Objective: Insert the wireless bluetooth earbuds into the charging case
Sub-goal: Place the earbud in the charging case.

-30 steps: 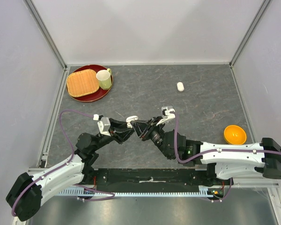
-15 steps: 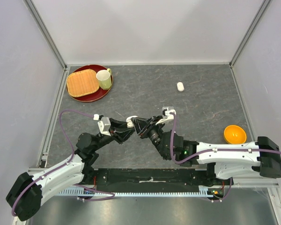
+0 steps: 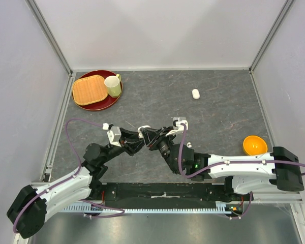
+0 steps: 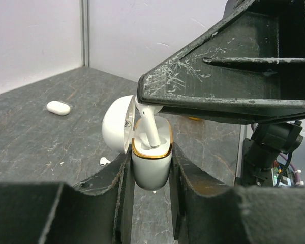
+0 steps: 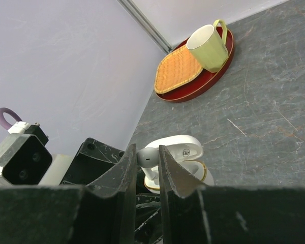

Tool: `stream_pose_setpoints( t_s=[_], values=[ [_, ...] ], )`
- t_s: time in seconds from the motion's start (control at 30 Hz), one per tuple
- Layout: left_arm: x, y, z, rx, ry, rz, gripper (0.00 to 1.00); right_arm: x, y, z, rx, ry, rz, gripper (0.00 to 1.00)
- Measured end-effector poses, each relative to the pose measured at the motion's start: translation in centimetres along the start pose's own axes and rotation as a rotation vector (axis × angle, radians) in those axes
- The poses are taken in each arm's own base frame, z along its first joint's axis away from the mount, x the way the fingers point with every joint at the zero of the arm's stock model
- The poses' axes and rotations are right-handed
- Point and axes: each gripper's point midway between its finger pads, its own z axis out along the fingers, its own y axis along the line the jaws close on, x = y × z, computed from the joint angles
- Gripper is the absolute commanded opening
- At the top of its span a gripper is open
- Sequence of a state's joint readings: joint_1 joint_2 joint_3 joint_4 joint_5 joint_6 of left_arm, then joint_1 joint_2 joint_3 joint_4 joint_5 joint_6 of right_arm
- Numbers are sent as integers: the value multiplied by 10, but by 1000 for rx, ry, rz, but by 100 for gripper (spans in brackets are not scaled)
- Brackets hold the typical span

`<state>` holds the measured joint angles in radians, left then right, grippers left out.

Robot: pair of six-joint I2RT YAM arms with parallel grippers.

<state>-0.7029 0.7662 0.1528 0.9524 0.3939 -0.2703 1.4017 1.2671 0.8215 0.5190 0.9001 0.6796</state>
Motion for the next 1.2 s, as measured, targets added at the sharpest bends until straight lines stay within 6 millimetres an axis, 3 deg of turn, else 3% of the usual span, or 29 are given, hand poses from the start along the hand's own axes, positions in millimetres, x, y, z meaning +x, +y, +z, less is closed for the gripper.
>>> stream_pose_setpoints(
  t_s=[1.03,1.2],
  values=[
    [-7,3,2,-14,-31,9,2,8,1,-4,18,-3,-12,0],
    [-7,3,2,-18,-32,8,2,9,2,-5,23,7,-25,17]
  ],
)
